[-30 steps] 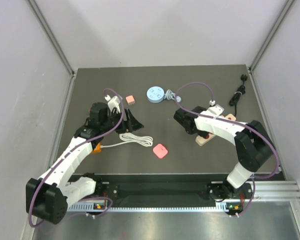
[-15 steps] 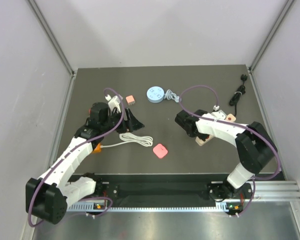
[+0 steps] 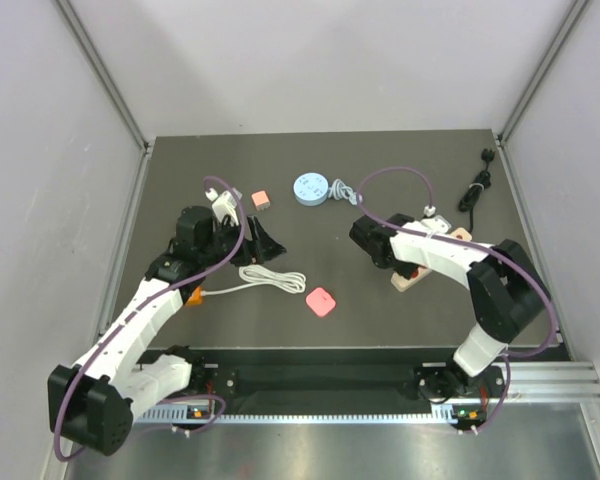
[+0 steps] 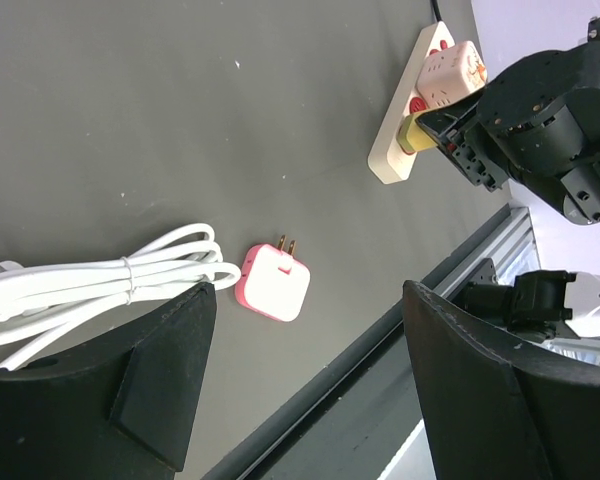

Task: Insert the plug

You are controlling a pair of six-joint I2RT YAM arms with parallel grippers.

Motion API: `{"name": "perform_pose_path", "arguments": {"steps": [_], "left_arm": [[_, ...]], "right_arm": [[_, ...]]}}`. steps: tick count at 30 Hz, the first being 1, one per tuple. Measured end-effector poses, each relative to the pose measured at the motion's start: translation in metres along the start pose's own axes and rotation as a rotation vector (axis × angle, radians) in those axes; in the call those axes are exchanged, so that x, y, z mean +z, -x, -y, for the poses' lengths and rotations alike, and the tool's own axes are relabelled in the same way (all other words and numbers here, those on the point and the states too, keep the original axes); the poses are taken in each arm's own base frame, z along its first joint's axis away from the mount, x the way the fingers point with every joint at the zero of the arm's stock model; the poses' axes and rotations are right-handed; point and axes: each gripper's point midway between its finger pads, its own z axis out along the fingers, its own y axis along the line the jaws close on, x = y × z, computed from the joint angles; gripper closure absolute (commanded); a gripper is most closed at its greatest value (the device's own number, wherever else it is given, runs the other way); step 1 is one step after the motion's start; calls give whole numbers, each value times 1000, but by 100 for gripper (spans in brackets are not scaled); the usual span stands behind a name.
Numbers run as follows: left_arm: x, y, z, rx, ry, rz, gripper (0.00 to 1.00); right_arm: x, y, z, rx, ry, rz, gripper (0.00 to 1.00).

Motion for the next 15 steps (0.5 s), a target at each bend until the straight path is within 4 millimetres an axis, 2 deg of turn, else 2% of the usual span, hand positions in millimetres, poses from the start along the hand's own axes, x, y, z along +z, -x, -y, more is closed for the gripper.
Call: {"name": "perform_pose_path", "arguments": {"steps": [4,7,8,9,11,13,15], "left_arm": [[0,-1,-2,-3,10,-4,21],[0,-3,-3,-7,17,-9,21],[0,-3,-4,-7,18,-9,21],[-1,-3,-4,-8,20,-10,21],[-1,-4,-5,-11,25,-12,21],[-2,-5,-5,-14,30,-15,21],[-3,-6,-5,-17,34,-19,21]], "right_arm": [[0,1,-2,-37,-17,4,98],[-2,1,-3,-61,-30,0,74],[-2,2,-3,-69,-33,-2,54],[-4,2,-5,-67,-32,-7,44],[-3,-15,-8,-69,-40,-96,31],[1,-30,-5,-102,-65,-150,26],[-2,-33,-3,-115,-63,-177,23]]}}
